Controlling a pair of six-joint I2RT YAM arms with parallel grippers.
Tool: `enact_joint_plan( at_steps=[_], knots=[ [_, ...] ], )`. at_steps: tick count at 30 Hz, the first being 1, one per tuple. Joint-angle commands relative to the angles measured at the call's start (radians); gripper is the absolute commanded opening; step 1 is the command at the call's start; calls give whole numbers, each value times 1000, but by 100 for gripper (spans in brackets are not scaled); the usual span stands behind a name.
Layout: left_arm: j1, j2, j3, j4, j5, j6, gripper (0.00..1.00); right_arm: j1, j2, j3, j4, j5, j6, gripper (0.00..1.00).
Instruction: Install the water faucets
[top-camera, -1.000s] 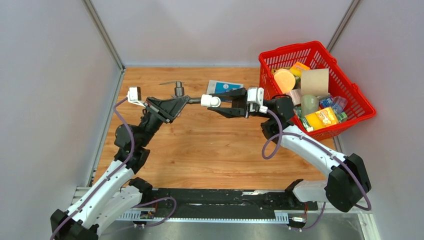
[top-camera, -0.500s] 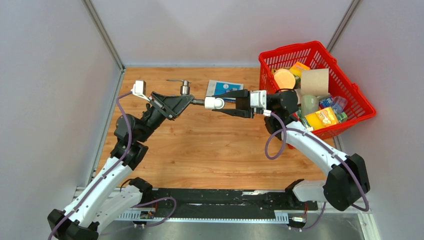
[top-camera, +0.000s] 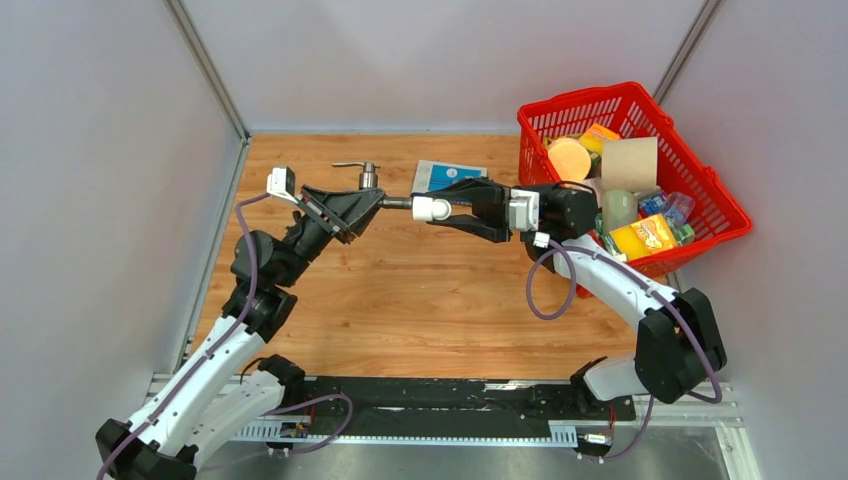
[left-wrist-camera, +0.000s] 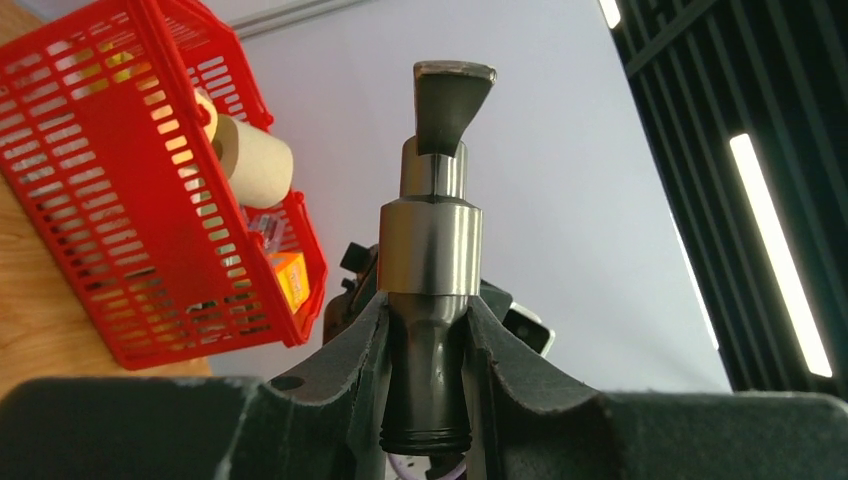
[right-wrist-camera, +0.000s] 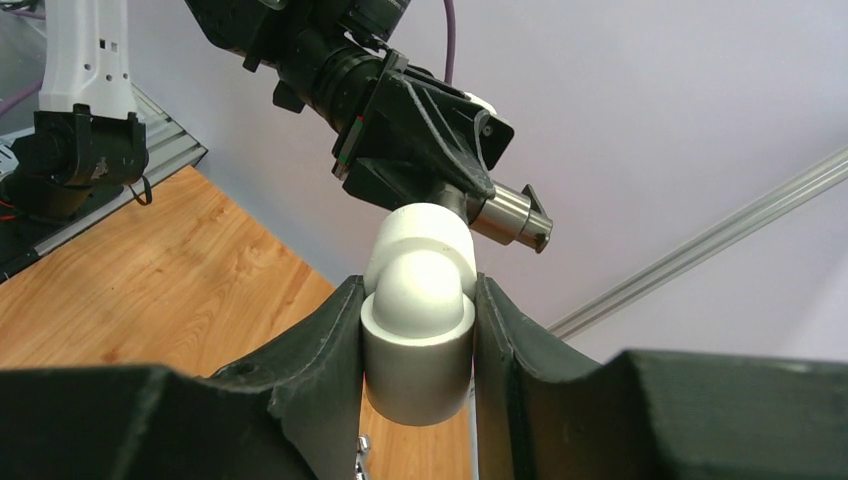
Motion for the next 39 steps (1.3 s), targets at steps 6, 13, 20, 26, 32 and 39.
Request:
enact_joint_plan(
  at_steps=[6, 13, 20, 26, 32, 39],
  knots=[
    [-6, -48, 55, -9, -61, -45, 0, -9, 31, 82, 117, -50, 52, 0],
    [-9, -30, 59, 13, -36, -65, 0, -8, 77, 111, 292, -38, 179, 0],
    [-15, -23, 70, 13, -32, -59, 0, -6, 133, 138, 432, -21, 296, 0],
    [-22, -34, 44, 21, -55, -74, 0, -8, 131, 131, 457, 43, 276, 0],
    [-26, -42, 38, 7, -75, -74, 0, -8, 114, 125, 457, 71, 247, 0],
    [-26, -39, 33, -4, -88, -73, 0, -8, 93, 123, 463, 65, 252, 0]
  ],
)
